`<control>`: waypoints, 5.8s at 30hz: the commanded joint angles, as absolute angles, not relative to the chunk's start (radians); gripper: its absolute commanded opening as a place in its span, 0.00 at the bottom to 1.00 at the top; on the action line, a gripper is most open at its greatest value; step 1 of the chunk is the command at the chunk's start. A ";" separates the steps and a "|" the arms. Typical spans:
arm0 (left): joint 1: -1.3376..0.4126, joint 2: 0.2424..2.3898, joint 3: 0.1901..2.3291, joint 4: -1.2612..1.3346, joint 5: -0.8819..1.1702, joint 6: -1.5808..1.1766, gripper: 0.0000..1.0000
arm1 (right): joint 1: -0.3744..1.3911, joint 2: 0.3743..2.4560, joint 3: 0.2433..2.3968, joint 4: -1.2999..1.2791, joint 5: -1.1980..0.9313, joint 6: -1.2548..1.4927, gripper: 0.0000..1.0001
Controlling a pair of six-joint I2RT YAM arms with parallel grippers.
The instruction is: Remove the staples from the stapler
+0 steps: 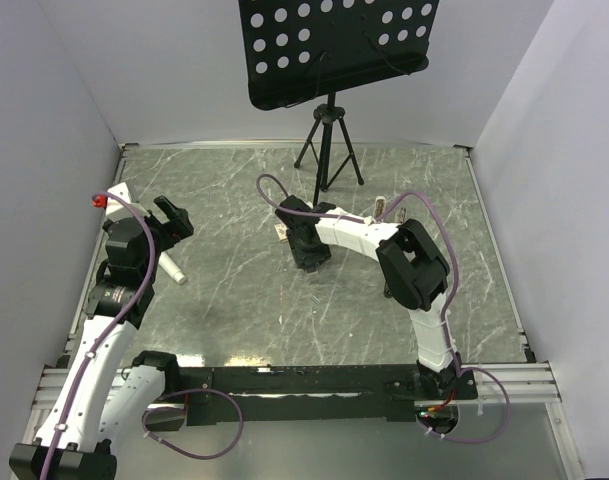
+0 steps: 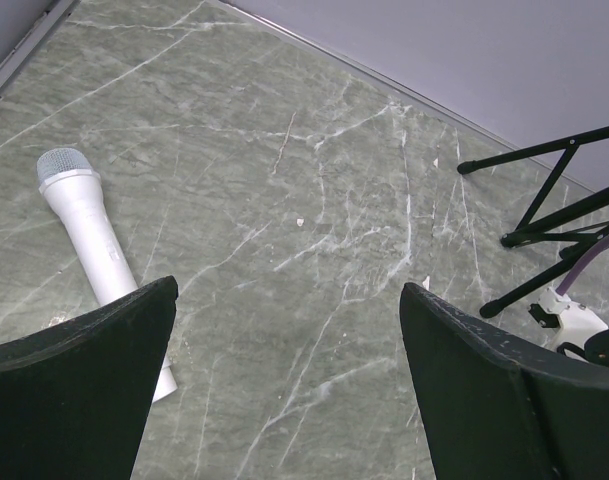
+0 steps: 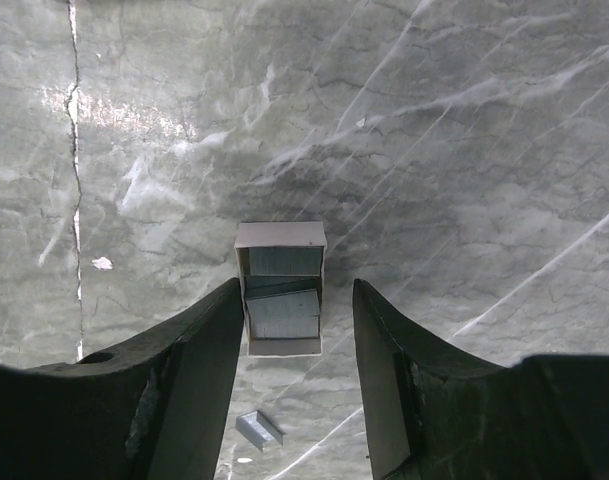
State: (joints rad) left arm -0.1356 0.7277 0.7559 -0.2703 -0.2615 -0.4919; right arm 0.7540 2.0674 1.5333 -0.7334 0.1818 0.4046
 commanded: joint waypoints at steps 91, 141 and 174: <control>-0.138 0.718 0.755 -0.239 -0.279 -0.485 0.97 | 0.738 1.991 1.433 -0.634 0.209 0.227 0.56; -0.141 0.710 0.752 -0.242 -0.279 -0.483 0.97 | 0.822 1.750 1.118 -0.554 -0.166 0.443 0.50; -0.144 0.715 0.747 -0.239 -0.272 -0.486 0.97 | 0.885 1.744 1.138 -0.526 0.006 -0.103 0.57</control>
